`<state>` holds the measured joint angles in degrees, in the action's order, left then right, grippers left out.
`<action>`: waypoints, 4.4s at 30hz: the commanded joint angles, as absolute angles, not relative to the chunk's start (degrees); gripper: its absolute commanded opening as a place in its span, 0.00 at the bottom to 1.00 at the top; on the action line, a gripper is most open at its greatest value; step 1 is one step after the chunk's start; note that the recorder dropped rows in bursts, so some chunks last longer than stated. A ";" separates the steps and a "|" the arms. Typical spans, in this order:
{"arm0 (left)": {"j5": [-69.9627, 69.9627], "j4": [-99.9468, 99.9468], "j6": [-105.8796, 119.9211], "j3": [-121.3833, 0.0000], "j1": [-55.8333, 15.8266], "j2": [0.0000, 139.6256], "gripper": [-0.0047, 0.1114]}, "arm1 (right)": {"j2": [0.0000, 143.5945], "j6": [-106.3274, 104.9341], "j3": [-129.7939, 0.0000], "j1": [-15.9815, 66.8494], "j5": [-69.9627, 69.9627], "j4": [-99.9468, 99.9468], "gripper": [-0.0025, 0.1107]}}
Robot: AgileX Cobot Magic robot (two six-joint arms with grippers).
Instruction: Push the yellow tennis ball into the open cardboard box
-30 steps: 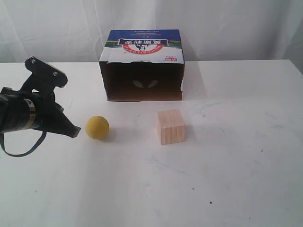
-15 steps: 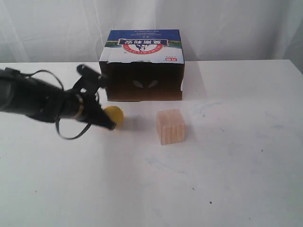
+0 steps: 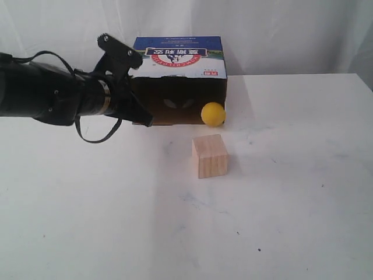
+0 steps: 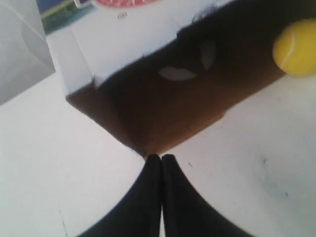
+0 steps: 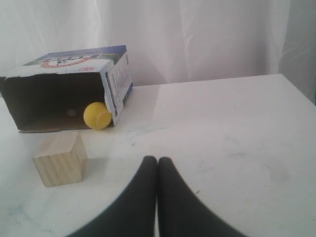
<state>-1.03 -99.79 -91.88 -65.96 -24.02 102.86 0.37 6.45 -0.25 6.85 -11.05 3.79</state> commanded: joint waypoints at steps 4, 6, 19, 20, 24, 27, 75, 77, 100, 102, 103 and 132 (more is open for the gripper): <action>-1.70 -99.95 -96.07 -63.32 -23.99 100.72 0.04 | 0.00 6.28 0.00 6.79 -10.65 3.69 0.02; -1.83 -99.95 -96.07 -63.32 -23.99 100.61 0.04 | 0.00 6.28 0.00 6.79 -10.65 3.69 0.02; 1.40 -99.95 -94.03 -58.37 -23.30 100.51 0.04 | 0.00 6.28 0.00 6.79 -10.65 3.69 0.02; 0.42 -99.95 -93.71 -57.53 -22.91 100.51 0.04 | 0.00 6.28 0.00 6.79 -10.65 3.69 0.02; -1.67 -99.95 -93.63 -54.67 -22.39 100.51 0.04 | 0.00 6.28 0.00 6.79 -10.65 3.69 0.02; -4.51 -99.95 -94.36 -52.67 -22.39 100.39 0.04 | 0.00 6.28 0.00 6.79 -10.65 3.69 0.02; 33.12 -12.03 -25.67 -18.88 -20.68 44.98 0.04 | 0.00 6.28 0.00 6.79 -10.65 3.69 0.02; 33.24 -7.53 -25.06 -19.10 -20.68 50.50 0.04 | 0.00 6.28 0.00 6.79 -10.65 3.69 0.02; 21.56 -15.94 -22.05 -32.45 -20.68 68.60 0.04 | 0.00 6.28 0.00 6.79 -10.65 3.69 0.02; 24.87 -17.30 -22.05 -33.26 -20.68 67.35 0.04 | 0.00 6.28 0.00 6.79 -10.65 3.69 0.02; 26.13 -17.49 -22.05 -33.27 -20.68 66.71 0.04 | 0.00 6.28 0.00 6.79 -10.65 3.69 0.02; 15.85 -16.00 -22.42 -28.77 -21.71 73.56 0.04 | 0.00 6.28 0.00 6.79 -10.65 3.69 0.02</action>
